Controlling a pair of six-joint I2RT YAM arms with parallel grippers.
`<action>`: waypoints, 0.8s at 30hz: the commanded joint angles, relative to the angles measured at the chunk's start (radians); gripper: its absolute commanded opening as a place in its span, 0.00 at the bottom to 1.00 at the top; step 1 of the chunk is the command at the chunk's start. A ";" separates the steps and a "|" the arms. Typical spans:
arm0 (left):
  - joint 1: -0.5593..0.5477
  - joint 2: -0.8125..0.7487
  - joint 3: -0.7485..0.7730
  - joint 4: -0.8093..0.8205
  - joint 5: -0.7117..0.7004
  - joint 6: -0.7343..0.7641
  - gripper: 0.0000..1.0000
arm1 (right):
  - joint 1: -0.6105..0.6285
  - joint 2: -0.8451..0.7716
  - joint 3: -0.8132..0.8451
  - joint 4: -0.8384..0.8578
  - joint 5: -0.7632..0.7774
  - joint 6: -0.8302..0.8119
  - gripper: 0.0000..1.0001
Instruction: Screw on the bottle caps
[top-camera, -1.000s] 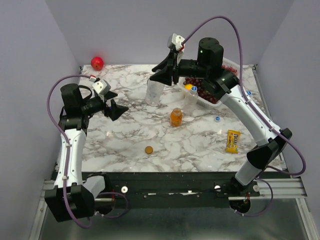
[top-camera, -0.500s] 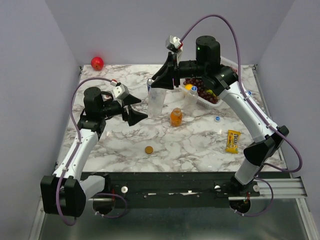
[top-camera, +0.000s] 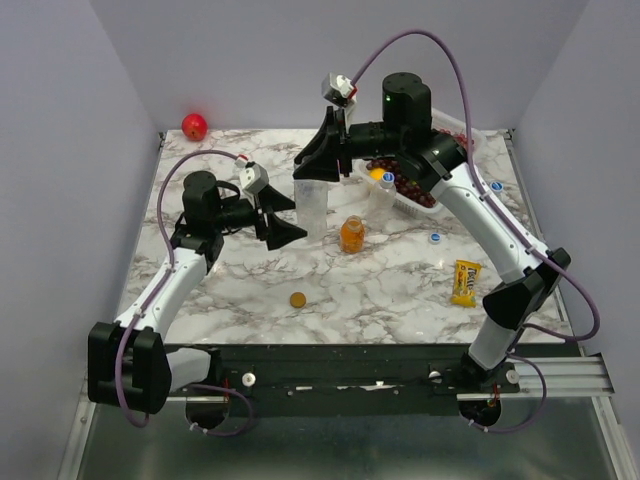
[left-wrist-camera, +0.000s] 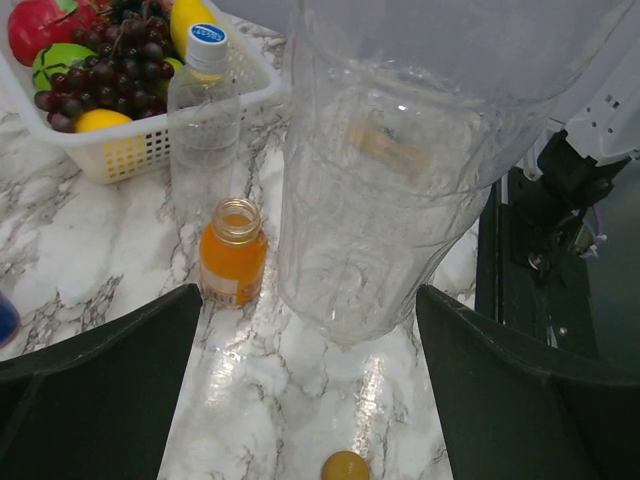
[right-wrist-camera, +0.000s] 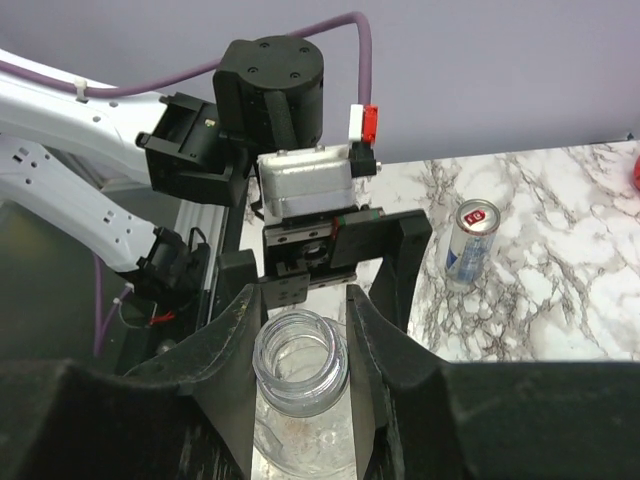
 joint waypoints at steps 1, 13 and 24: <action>-0.013 0.017 0.021 0.051 0.077 -0.039 0.94 | 0.009 0.042 0.053 0.032 -0.011 0.023 0.03; -0.054 0.037 0.034 0.066 0.094 -0.048 0.93 | 0.009 0.073 0.084 0.087 -0.043 0.087 0.02; -0.079 0.074 0.040 0.198 0.025 -0.121 0.80 | 0.009 0.060 0.047 0.086 -0.054 0.084 0.02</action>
